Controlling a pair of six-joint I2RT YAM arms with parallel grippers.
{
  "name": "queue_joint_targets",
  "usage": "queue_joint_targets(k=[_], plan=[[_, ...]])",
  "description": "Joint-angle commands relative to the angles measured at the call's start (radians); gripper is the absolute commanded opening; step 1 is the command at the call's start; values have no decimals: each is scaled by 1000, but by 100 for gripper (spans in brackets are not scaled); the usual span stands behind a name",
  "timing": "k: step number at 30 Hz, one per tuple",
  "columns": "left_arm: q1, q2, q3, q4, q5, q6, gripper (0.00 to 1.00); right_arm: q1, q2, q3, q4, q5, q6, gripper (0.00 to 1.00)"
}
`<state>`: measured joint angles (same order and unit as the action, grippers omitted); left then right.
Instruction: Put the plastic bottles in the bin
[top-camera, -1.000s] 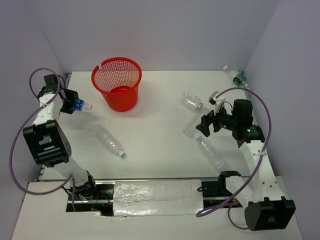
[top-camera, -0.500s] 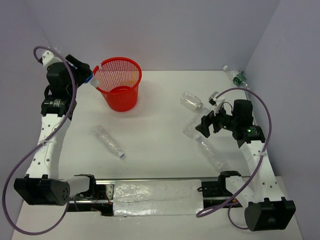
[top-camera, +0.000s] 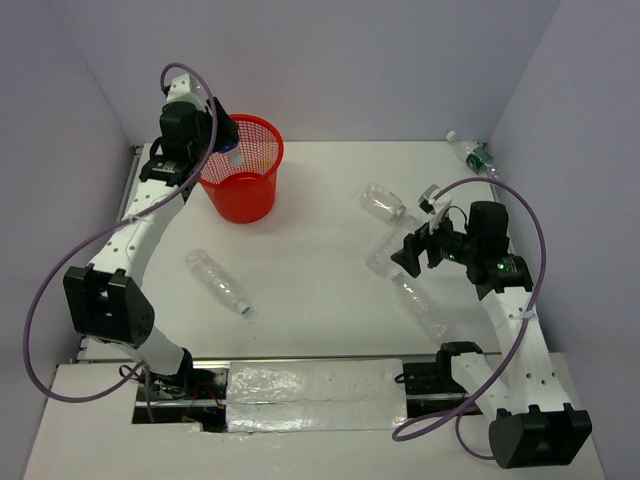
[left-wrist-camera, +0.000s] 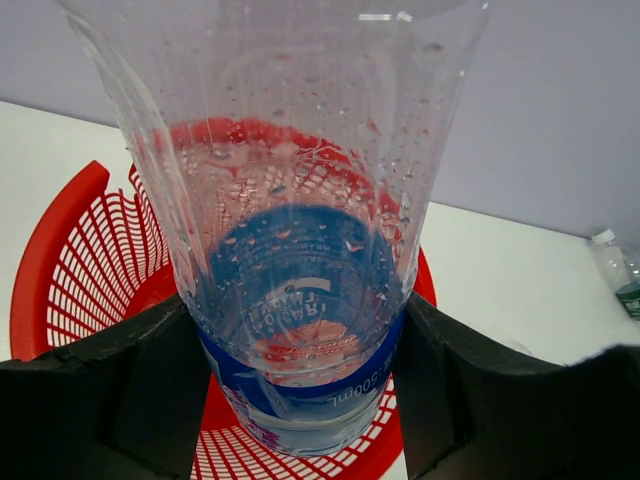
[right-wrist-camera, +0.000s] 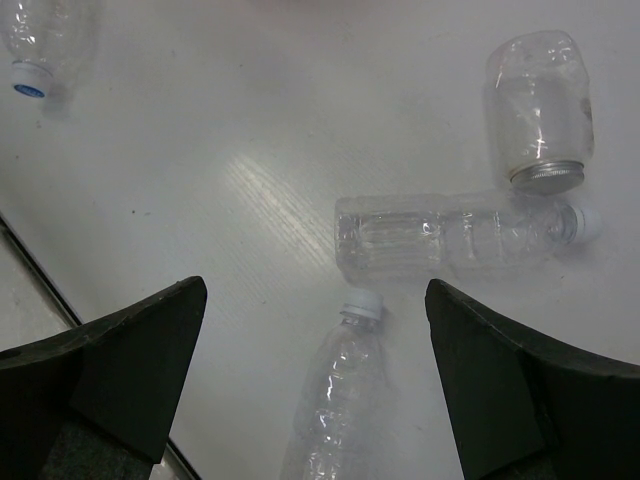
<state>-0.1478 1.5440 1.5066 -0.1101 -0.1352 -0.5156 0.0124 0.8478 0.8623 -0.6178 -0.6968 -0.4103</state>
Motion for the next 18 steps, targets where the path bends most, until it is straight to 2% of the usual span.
queue_joint_targets(k=[1, 4, 5, 6, 12, 18], plan=[[-7, 19, 60, 64, -24, 60, 57, -5, -24, 21, -8, -17, -10, 97], [-7, 44, 64, 66, -1, 72, 79, -5, -23, 15, -8, -20, -8, 98], [-7, 48, 67, 59, 14, 75, 97, -5, -21, 15, -10, -20, -7, 98], [-7, 54, 73, 53, 17, 75, 99, -5, -16, 15, -10, -21, -7, 98], [-7, 31, 69, 32, 28, 89, 99, -5, 34, 21, 1, -27, 39, 97], [-7, -57, 43, -6, 35, 94, 99, -5, 152, 35, 79, 54, 270, 97]])
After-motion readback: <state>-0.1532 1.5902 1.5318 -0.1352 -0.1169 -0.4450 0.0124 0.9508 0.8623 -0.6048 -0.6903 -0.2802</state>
